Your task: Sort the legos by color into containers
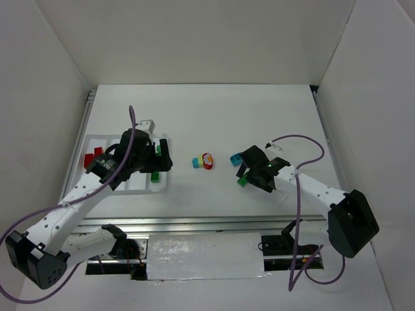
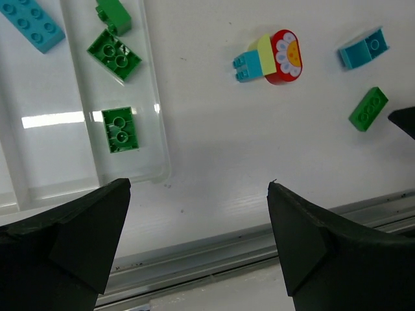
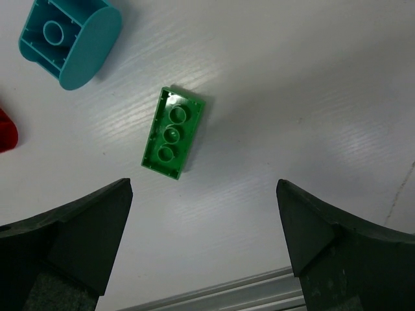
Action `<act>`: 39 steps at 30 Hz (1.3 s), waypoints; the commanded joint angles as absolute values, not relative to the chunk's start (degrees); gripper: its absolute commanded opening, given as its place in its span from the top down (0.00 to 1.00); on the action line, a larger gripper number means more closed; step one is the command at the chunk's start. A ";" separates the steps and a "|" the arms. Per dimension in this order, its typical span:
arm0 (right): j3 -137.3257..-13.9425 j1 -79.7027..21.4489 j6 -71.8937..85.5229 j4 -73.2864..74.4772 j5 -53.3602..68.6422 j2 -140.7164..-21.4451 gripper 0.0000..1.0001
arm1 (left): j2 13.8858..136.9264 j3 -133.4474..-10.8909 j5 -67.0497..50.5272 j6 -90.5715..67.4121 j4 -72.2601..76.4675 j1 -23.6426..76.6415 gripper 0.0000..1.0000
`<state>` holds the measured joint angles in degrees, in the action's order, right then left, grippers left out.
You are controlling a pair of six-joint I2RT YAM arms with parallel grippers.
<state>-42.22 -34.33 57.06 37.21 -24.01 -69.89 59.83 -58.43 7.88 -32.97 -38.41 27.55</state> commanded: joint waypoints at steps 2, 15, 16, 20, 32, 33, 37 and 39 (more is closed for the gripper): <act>-46.93 -34.98 60.38 35.16 -27.60 -77.23 0.00 | 57.83 -58.27 9.14 -32.34 -36.47 29.79 0.01; -50.63 -35.07 60.56 31.47 -27.34 -89.55 0.13 | 54.05 -55.54 7.03 -31.55 -37.00 32.08 0.00; -49.84 -35.07 60.56 31.20 -27.07 -89.73 0.19 | 54.05 -55.55 7.03 -31.55 -37.26 32.25 0.00; -46.68 -35.16 59.94 28.83 -25.41 -88.95 0.39 | 53.00 -55.37 7.38 -31.47 -37.09 32.52 0.00; -41.22 -36.65 60.21 23.03 -19.16 -89.91 0.61 | 52.38 -55.37 7.56 -31.46 -37.27 32.61 0.00; -41.13 -37.26 59.60 22.77 -19.16 -89.30 0.67 | 52.30 -55.37 7.47 -31.46 -37.35 32.61 0.01; -43.67 -43.75 56.61 23.73 -21.26 -87.11 1.00 | 52.38 -55.28 5.19 -32.25 -36.48 32.61 0.01; -44.47 -51.21 52.67 23.03 -23.89 -84.39 1.00 | 52.12 -54.50 1.07 -33.22 -34.72 32.61 0.00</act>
